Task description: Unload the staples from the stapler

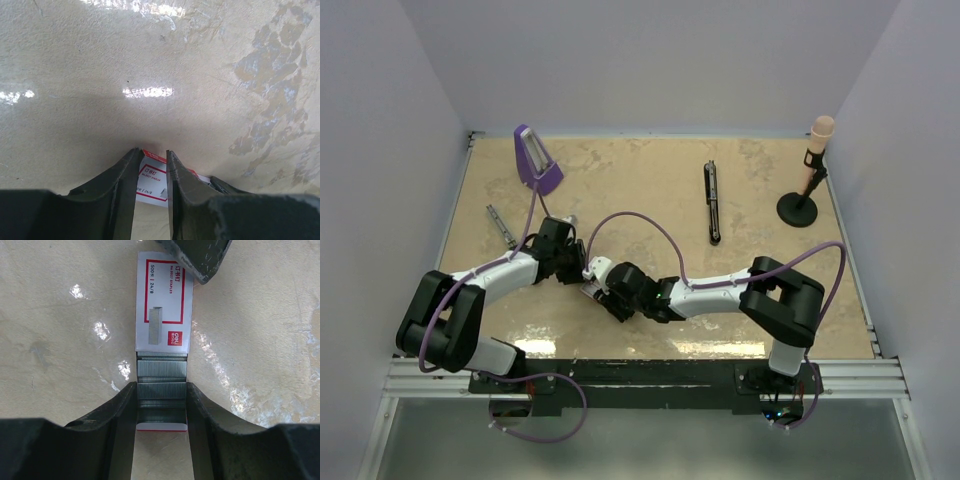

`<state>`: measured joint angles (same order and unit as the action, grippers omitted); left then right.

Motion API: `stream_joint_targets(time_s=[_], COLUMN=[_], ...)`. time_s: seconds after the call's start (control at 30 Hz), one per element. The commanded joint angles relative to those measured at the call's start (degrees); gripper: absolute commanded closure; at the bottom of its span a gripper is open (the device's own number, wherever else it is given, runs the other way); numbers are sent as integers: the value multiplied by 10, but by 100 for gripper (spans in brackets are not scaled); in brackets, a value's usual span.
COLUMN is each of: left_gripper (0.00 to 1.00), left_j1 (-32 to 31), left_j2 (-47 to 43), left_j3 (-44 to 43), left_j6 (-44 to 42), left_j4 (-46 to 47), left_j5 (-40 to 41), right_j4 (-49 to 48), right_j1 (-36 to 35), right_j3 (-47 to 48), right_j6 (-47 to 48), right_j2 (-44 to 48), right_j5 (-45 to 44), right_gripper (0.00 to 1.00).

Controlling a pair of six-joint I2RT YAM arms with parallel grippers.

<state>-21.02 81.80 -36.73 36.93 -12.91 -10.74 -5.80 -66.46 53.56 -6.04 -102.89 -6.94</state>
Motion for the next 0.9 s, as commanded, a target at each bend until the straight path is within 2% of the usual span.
stream_joint_targets(time_s=[0.0,0.2,0.4,0.6,0.73,0.87], left_gripper=[67,68,67,65,65,65], left_j1=[-2,-2,-2,-2,-3,-3], left_j2=[-3,-14,-31,-40,-54,-67], left_j3=[9,18,24,36,39,44], left_j6=[7,11,10,15,16,17], left_j4=[-6,3,-9,-7,-14,-24], left_j5=[-5,-13,-2,-2,2,0], right_j4=[9,4,28,69,78,91], right_j1=[-3,-3,7,12,12,19], right_j3=[13,15,29,43,36,21], right_j6=[-5,2,41,51,23,-18], right_j2=[-22,-23,-20,6,48,84], right_j5=[-27,-35,-34,-3,0,8], right_gripper=[71,70,63,48,36,33])
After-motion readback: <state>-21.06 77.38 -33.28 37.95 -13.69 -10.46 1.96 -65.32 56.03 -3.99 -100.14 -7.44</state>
